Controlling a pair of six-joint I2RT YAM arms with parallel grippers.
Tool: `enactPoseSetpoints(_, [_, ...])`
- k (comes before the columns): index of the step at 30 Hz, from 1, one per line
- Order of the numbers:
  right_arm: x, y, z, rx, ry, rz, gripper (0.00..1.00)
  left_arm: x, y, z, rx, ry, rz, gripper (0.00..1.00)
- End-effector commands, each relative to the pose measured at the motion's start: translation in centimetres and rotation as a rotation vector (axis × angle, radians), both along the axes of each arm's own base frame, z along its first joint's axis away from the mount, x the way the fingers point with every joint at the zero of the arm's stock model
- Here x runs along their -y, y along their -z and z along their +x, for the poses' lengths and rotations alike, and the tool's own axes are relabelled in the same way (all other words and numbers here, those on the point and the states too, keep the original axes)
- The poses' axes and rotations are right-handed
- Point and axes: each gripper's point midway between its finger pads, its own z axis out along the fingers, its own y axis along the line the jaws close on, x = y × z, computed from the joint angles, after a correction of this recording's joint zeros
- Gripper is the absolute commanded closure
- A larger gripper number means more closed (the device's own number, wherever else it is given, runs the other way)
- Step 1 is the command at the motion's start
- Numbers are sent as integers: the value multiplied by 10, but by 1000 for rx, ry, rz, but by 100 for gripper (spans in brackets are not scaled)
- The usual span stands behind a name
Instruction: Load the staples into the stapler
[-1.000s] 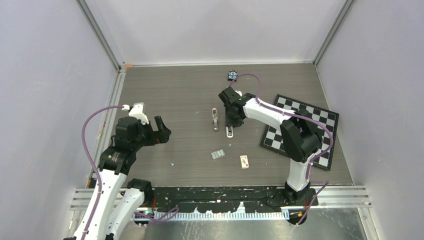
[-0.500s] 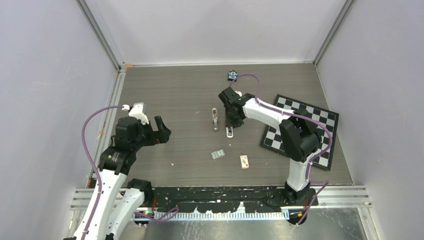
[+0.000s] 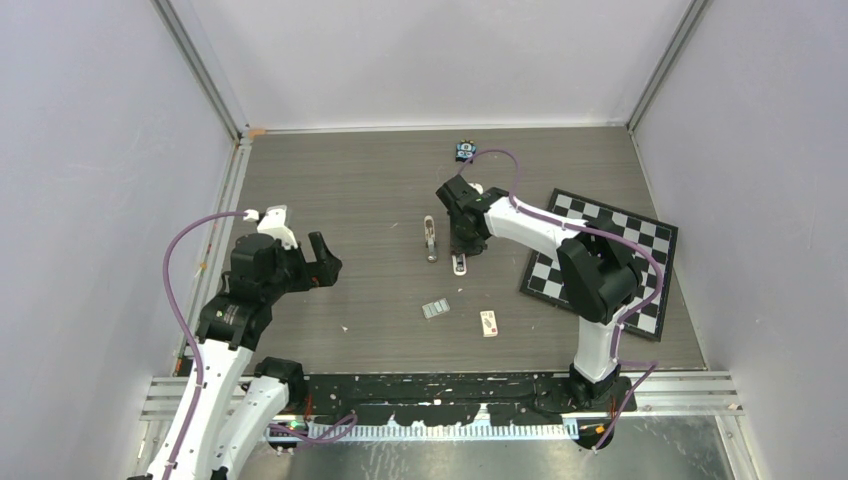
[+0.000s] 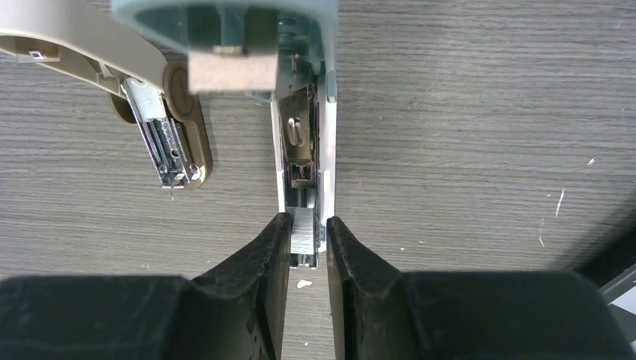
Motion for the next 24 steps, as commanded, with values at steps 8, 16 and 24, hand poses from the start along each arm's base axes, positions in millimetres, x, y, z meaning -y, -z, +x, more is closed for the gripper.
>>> enactPoseSetpoints(8, [4, 3, -1, 12, 20, 2, 71, -1, -6, 2, 33, 8, 13, 4])
enactPoseSetpoints(16, [0, -8, 0, 29, 15, 37, 70, 0, -6, 2, 32, 8, 11, 4])
enactPoseSetpoints(24, [3, -50, 11, 109, 7, 41, 63, 2, -3, 6, 13, 4, -2, 5])
